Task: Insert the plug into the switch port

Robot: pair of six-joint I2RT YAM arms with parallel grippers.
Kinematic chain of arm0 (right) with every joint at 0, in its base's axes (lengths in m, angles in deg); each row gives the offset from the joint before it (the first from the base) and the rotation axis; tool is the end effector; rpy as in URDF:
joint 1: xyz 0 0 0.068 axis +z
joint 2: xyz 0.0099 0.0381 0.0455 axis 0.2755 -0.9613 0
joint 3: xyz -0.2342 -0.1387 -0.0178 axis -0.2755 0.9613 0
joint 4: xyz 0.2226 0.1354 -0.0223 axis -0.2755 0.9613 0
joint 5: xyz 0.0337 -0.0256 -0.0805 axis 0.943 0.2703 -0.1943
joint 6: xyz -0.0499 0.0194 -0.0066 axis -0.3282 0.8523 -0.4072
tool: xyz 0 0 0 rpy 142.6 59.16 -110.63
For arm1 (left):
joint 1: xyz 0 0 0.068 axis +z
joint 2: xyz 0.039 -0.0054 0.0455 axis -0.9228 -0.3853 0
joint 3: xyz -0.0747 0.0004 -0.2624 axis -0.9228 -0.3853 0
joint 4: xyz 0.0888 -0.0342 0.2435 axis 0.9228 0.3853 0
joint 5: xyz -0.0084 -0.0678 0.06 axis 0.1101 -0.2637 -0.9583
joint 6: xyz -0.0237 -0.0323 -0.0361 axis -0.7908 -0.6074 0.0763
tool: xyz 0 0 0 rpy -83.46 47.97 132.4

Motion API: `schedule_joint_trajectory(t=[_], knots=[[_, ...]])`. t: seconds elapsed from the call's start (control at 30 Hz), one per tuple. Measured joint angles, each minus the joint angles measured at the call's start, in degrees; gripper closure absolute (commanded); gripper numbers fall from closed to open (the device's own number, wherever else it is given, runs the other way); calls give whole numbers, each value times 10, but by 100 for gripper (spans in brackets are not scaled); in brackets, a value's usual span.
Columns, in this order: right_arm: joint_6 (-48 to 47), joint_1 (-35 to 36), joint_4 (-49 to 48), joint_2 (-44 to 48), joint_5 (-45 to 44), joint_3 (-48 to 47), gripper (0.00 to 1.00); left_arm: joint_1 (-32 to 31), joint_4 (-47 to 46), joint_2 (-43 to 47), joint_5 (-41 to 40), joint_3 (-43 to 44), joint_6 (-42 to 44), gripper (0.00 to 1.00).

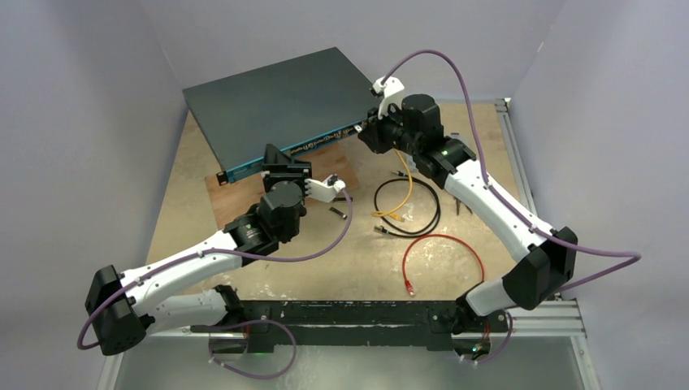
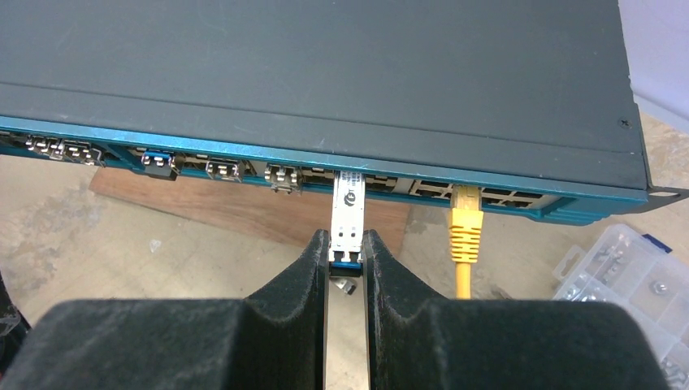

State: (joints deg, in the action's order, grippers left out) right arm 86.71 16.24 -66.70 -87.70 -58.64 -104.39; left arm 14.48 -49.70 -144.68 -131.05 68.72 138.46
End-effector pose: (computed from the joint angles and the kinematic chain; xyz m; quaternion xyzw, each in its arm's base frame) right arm 0.2878 0.1865 0.3932 -0.2283 0.7744 0.2303 0.5432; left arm 0.1665 -0.1707 0.3241 0.4975 0.5466 0.4875 0.4650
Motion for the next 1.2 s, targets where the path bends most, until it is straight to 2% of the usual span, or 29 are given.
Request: schedule_joint_trajectory(t=[0.33, 0.43, 0.5, 0.67, 0.77, 0.87, 1.0, 1.2], knots=[[12, 0, -19, -16, 3, -4, 100, 2, 2, 2, 8, 0, 0, 100], [20, 0, -26, -22, 2, -8, 90, 2, 2, 2, 8, 0, 0, 100], [27, 0, -29, -24, 3, -8, 79, 2, 2, 2, 8, 0, 0, 100], [40, 0, -44, -24, 3, -8, 60, 2, 5, 4, 8, 0, -1, 100], [44, 0, -60, -16, 3, -3, 55, 3, 6, 5, 8, 0, -3, 100], [46, 0, -63, 0, 2, 8, 55, 3, 7, 5, 8, 0, -4, 100], [46, 0, -63, 30, -1, 29, 63, 3, 7, 5, 8, 0, -5, 100], [42, 0, -63, 71, -13, 71, 87, 3, 7, 5, 8, 0, -5, 100]])
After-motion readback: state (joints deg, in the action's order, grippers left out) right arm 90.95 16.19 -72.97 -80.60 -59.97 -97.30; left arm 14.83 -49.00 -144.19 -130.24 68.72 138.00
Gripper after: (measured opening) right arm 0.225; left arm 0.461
